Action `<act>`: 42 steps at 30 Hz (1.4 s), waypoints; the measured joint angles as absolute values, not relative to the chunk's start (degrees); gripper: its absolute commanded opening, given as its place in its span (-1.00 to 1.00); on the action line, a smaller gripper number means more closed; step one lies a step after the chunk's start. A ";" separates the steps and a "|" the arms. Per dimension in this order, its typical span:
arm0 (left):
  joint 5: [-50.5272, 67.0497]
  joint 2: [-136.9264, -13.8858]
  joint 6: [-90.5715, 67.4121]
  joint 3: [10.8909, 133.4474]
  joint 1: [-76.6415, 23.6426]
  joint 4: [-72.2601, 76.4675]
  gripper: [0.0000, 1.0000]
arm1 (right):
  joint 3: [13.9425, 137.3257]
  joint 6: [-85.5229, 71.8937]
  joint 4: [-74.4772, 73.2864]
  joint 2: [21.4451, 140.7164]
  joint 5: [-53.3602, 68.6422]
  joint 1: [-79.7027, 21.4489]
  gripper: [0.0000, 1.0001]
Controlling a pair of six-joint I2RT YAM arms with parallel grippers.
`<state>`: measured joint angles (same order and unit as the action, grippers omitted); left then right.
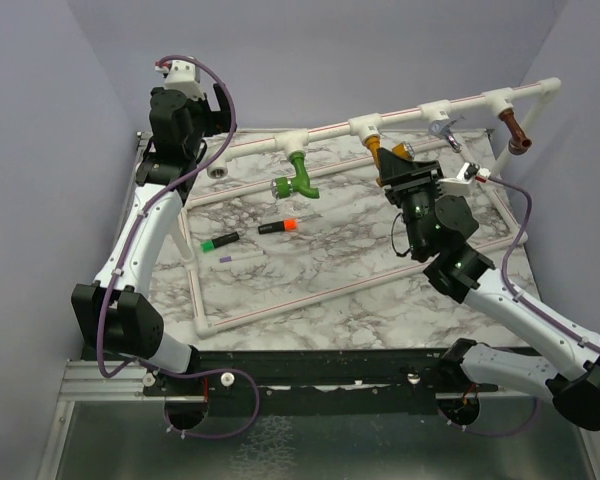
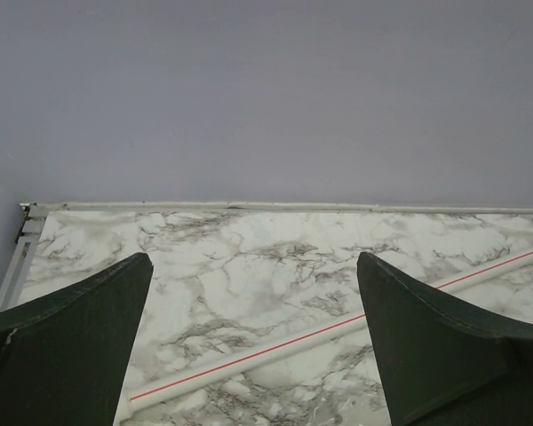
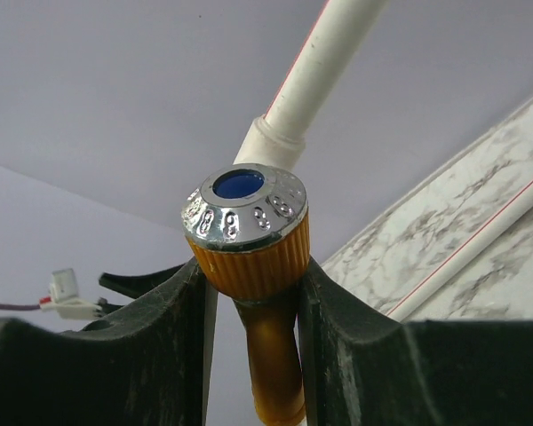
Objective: Install the water faucets
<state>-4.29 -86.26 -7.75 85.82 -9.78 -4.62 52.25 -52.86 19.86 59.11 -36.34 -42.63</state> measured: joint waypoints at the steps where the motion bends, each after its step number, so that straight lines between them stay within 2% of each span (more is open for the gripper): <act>1: -4.29 -86.26 -7.75 85.82 -9.78 -4.62 0.98 | 52.23 -55.55 19.27 58.98 -36.64 -42.61 -0.99; 9: -4.29 -86.26 -7.75 85.82 -9.78 -4.62 0.98 | 54.92 -71.40 9.98 58.48 -37.60 -42.41 -0.96; 10: -4.29 -86.26 -7.75 85.82 -9.78 -4.62 0.98 | 55.44 -72.18 8.84 58.52 -37.67 -42.41 -0.89; 16: -4.29 -86.26 -7.75 85.82 -9.78 -4.47 0.98 | 56.18 -73.03 6.70 58.48 -37.85 -42.41 -0.10; 21: -4.32 -86.28 -7.73 85.93 -9.93 -4.19 0.98 | 56.14 -72.16 6.48 57.45 -37.08 -43.31 0.34; 23: -4.32 -86.32 -7.70 86.02 -9.93 -4.19 0.98 | 56.01 -71.16 6.44 56.27 -36.58 -43.72 0.46; 27: -4.34 -86.35 -7.70 86.02 -9.98 -4.19 0.98 | 55.61 -68.93 6.00 54.17 -36.29 -43.94 0.54; 42: -4.32 -86.37 -7.73 86.02 -9.98 -4.14 0.98 | 59.94 -53.15 -7.64 50.19 -36.56 -43.94 0.52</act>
